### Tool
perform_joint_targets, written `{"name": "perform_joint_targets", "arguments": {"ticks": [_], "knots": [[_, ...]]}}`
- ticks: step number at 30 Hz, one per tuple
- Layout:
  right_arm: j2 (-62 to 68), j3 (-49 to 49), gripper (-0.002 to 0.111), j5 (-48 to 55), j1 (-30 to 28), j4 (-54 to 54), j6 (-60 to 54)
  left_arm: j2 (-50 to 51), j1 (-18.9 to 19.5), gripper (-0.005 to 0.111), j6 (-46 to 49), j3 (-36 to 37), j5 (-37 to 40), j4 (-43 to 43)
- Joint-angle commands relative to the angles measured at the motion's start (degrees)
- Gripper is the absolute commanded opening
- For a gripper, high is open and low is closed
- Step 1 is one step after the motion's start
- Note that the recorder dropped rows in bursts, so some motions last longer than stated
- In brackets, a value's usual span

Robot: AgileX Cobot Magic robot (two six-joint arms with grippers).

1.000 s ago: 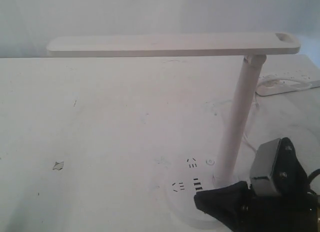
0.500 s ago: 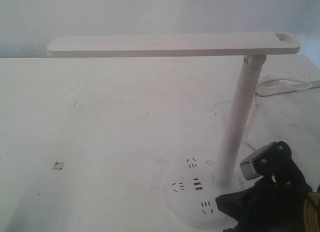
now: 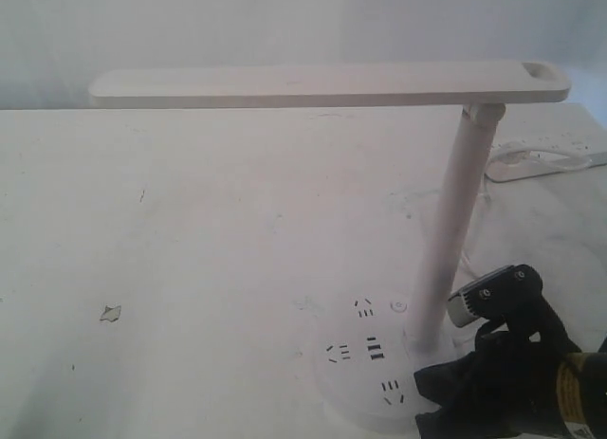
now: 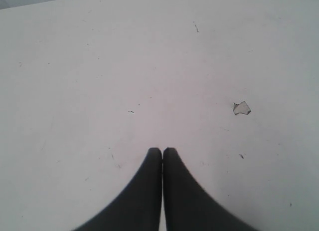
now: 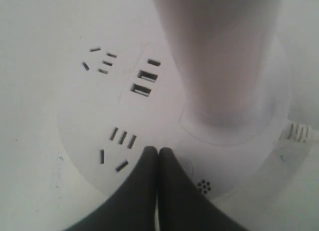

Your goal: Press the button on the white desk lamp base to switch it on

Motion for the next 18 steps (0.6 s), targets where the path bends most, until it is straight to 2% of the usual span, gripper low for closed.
{"name": "perform_joint_targets", "arguments": {"ticks": [1,18], "knots": [[1.04,-0.82,0.000,2.36,0.02,0.84,0.21,-0.12,-0.20,0.000,-0.02,0.11,0.00,-0.12],[0.63,-0.91,0.000,-2.31,0.02,4.78,-4.56,-0.12,-0.20,0.000,-0.02,0.11,0.00,-0.12]]}}
